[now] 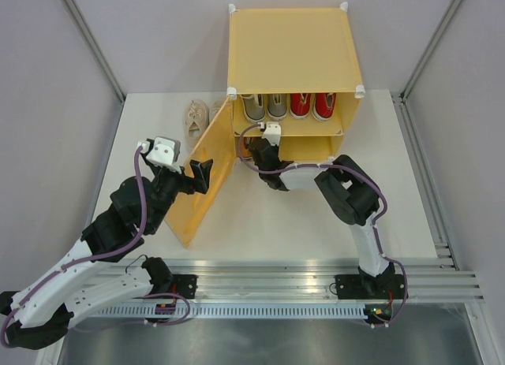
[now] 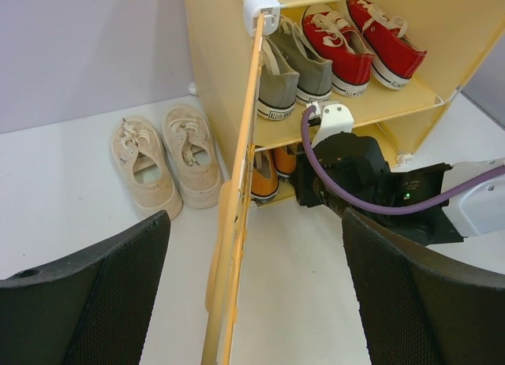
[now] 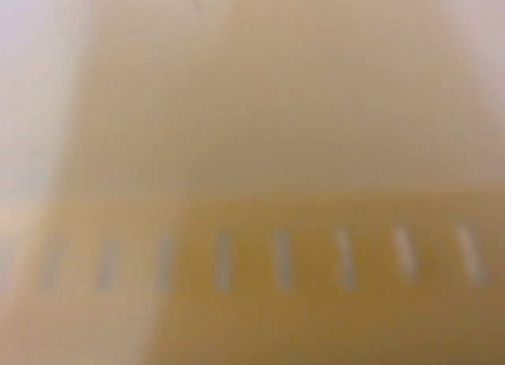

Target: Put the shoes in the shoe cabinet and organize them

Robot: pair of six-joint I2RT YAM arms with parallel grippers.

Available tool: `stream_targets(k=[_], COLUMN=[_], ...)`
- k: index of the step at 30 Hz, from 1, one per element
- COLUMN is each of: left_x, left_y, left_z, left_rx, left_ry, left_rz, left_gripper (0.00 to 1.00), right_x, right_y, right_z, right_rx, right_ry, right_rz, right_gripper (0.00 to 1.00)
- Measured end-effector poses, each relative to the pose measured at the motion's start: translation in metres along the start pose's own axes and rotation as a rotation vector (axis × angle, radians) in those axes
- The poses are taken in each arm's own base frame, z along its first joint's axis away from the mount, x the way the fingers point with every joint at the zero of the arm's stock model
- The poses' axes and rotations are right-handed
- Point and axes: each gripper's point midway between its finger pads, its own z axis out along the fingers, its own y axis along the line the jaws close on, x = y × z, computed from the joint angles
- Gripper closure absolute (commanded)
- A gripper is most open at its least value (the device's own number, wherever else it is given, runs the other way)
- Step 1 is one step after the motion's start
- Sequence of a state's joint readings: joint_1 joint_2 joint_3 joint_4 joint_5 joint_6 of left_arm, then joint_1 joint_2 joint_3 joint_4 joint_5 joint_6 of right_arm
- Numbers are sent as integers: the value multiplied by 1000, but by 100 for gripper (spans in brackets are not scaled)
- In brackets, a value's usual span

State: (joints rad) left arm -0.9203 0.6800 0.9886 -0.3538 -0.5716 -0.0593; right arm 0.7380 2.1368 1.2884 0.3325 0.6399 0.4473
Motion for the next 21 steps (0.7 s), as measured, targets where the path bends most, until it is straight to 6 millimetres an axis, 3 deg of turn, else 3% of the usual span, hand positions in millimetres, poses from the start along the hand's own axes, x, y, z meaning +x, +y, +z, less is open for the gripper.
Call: stream_targets(k=[6,14,18,21], left_x=[0,0,0,0], left_y=[0,-1,-1,-1], left_z=[0,-1,-1,-1], left_rx=[2,6,6,6], left_ry=[0,0,0,1], left_rz=[0,0,0,0], left_gripper=[8,8,7,0], right_x=[-4,1,8,1], right_y=[8,-3,-16,-21], right_z=[1,-1,-13,-27], right_rx=[-25,-11,-8,-36], right_ry=[-11,-3,12,9], right_rz=[5,1,-11,-4], right_gripper=[99,99,86,66])
